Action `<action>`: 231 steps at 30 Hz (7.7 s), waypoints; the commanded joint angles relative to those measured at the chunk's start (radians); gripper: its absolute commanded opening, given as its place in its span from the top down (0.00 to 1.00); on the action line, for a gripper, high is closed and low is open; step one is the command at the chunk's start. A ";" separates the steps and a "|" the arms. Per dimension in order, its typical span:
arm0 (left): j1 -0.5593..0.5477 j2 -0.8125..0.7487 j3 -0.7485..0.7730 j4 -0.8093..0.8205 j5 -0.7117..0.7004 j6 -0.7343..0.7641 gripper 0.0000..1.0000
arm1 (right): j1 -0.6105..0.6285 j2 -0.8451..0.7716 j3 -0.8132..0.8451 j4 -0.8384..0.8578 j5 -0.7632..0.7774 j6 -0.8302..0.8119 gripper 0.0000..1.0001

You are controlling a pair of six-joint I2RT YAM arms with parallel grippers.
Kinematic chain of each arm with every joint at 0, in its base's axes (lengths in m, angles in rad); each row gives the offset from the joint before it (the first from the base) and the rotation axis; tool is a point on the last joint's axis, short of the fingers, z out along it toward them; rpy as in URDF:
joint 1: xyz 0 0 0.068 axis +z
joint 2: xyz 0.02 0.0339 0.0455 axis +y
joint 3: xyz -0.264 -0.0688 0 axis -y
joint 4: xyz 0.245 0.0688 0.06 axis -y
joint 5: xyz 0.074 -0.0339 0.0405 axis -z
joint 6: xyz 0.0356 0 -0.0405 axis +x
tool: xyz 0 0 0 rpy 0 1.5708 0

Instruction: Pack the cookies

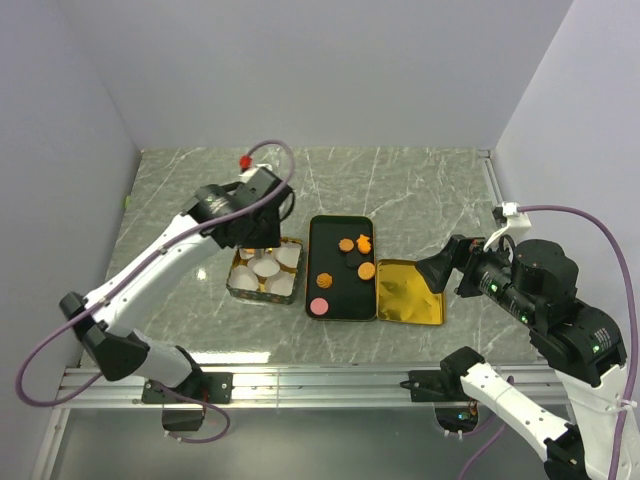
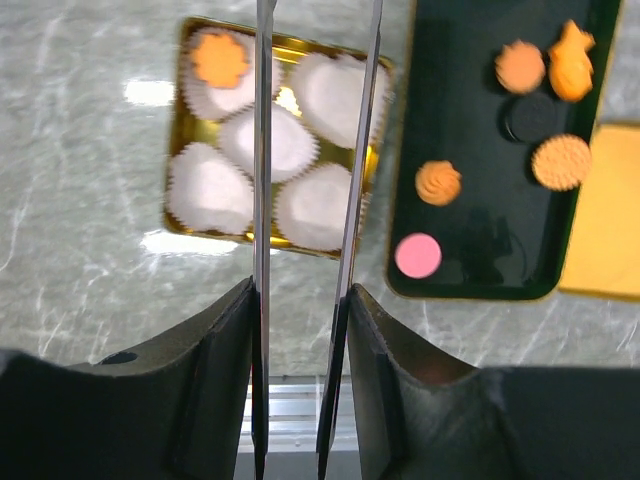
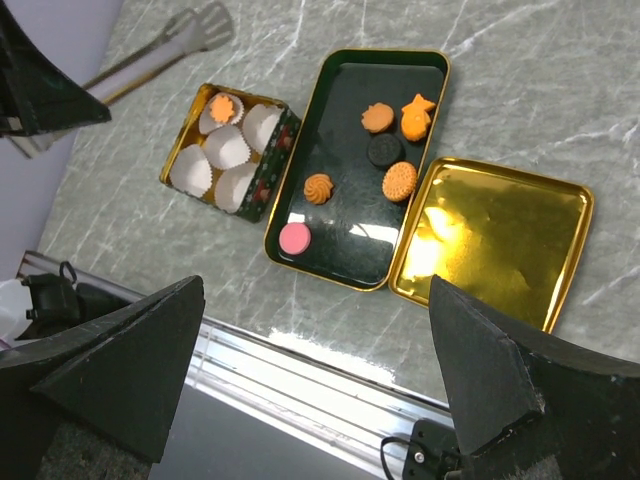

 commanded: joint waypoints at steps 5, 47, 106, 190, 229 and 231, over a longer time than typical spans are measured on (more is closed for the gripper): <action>-0.115 0.130 0.074 0.052 0.023 0.015 0.55 | 0.010 -0.007 0.015 0.014 0.040 -0.020 0.00; -0.216 0.468 0.227 0.136 0.152 0.033 0.52 | 0.012 -0.027 -0.008 0.008 0.112 -0.049 0.00; -0.186 -0.204 -0.308 0.136 -0.001 -0.164 0.73 | 0.047 -0.041 -0.089 0.048 0.026 -0.027 0.00; -0.317 0.025 -0.192 0.109 0.157 -0.005 0.60 | 0.066 -0.040 -0.115 0.032 0.065 -0.043 0.00; -0.334 0.112 -0.226 0.121 0.174 0.018 0.59 | 0.066 -0.047 -0.132 0.043 0.095 -0.047 0.00; -0.334 0.114 -0.222 0.119 0.177 0.021 0.63 | 0.067 -0.049 -0.134 0.043 0.097 -0.047 0.00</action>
